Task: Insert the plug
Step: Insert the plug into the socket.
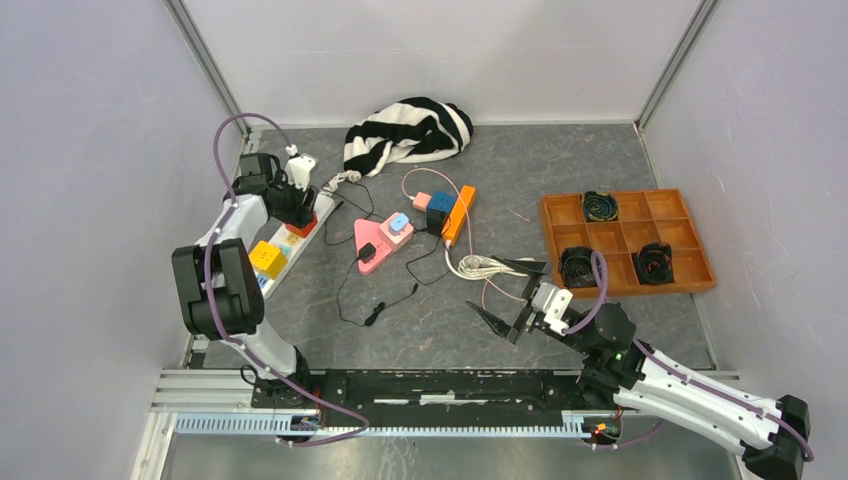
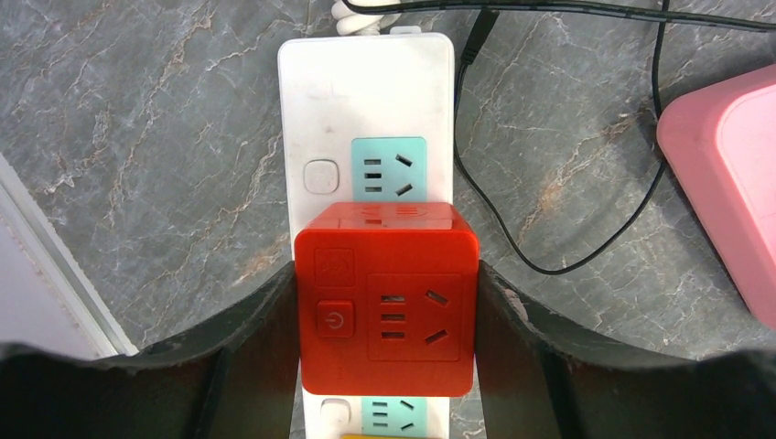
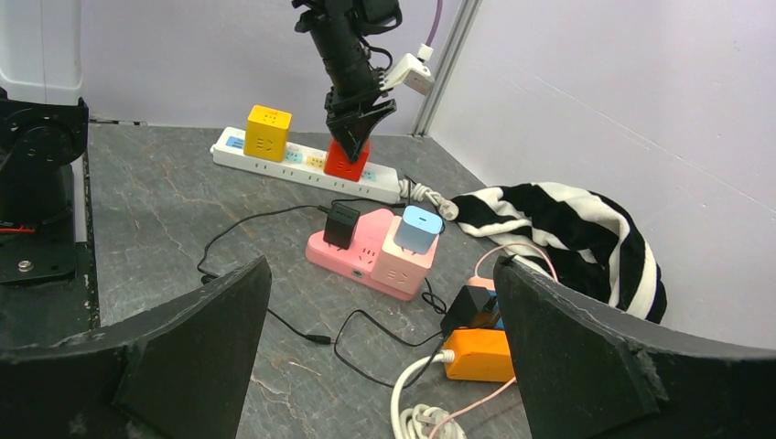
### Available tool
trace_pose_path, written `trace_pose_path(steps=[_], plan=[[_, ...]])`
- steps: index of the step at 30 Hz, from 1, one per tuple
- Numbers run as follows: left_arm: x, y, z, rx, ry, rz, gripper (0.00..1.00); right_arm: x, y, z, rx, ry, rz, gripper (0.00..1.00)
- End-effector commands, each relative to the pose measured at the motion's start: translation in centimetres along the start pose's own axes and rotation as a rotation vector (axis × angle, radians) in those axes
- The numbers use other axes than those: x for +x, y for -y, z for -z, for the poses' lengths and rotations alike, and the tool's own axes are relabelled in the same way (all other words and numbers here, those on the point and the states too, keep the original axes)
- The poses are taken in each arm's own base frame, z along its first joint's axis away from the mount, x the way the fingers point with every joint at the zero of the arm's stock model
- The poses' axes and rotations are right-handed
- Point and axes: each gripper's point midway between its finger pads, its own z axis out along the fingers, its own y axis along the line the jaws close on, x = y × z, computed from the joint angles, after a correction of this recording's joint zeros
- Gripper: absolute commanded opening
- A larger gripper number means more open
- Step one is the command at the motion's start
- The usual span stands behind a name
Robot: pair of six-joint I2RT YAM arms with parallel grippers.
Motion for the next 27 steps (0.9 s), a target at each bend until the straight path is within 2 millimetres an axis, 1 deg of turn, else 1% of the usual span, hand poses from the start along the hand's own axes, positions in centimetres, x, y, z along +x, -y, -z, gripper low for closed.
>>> trace_pose_path(steps=[1, 3, 4, 5, 6, 7, 9, 10, 11, 13, 14, 15, 16, 17, 20, 22, 27], plan=[[8.2, 3.9, -2.9, 0.158, -0.22, 0.022, 0.02, -1.2, 0.4, -0.1, 0.019, 0.045, -0.005, 0.98], [9.5, 3.8, -2.6, 0.157, -0.269, 0.011, 0.02, -1.1, 0.5, 0.0, 0.024, 0.045, -0.004, 0.98], [9.5, 3.5, -2.5, 0.13, -0.261, 0.019, 0.02, -1.2, 0.6, 0.0, 0.03, 0.045, -0.002, 0.98], [9.2, 3.4, -2.3, 0.12, -0.231, 0.041, 0.02, -1.2, 0.7, 0.0, 0.032, 0.045, -0.002, 0.98], [8.5, 2.6, -2.4, 0.095, -0.175, 0.064, 0.02, -1.2, 0.7, 0.0, 0.036, 0.048, -0.001, 0.98], [8.4, 2.5, -2.4, 0.099, -0.156, 0.08, 0.02, -1.3, 0.7, 0.0, 0.036, 0.051, -0.002, 0.98], [8.7, 3.3, -2.6, 0.158, -0.174, 0.076, 0.02, -1.4, 0.7, 0.0, 0.035, 0.057, -0.004, 0.98], [8.4, 3.9, -2.7, 0.195, -0.161, 0.08, 0.02, -1.3, 0.7, 0.0, 0.034, 0.054, -0.004, 0.98], [8.0, 4.1, -2.7, 0.211, -0.142, 0.079, 0.05, -1.2, 0.6, 0.0, 0.032, 0.052, -0.005, 0.98], [6.4, 4.0, -2.3, 0.207, -0.1, 0.076, 0.2, -1.1, 0.6, 0.0, 0.03, 0.045, -0.005, 0.98], [5.3, 3.6, -1.8, 0.196, -0.072, 0.07, 0.29, -1.2, 0.7, 0.0, 0.032, 0.044, -0.003, 0.98], [4.2, 3.4, -1.3, 0.201, -0.041, 0.068, 0.44, -1.2, 0.7, 0.0, 0.032, 0.045, -0.001, 0.98], [3.1, 3.3, -0.9, 0.205, -0.012, 0.064, 0.88, -1.3, 0.8, 0.0, 0.035, 0.046, 0.002, 0.98], [2.0, 3.0, -0.4, 0.206, 0.014, 0.062, 0.99, -1.5, 0.9, 0.0, 0.039, 0.048, 0.006, 0.98], [-1.4, 2.0, 1.1, 0.18, 0.092, 0.052, 1.0, -1.7, 1.1, -0.2, 0.045, 0.045, 0.012, 0.98], [-3.4, 2.0, 2.2, 0.189, 0.152, 0.051, 1.0, -1.9, 1.1, -0.4, 0.037, 0.038, 0.011, 0.98], [-7.4, 2.0, 5.6, 0.175, 0.264, 0.069, 1.0, -2.4, 1.3, -0.8, 0.034, 0.011, -0.019, 0.98]])
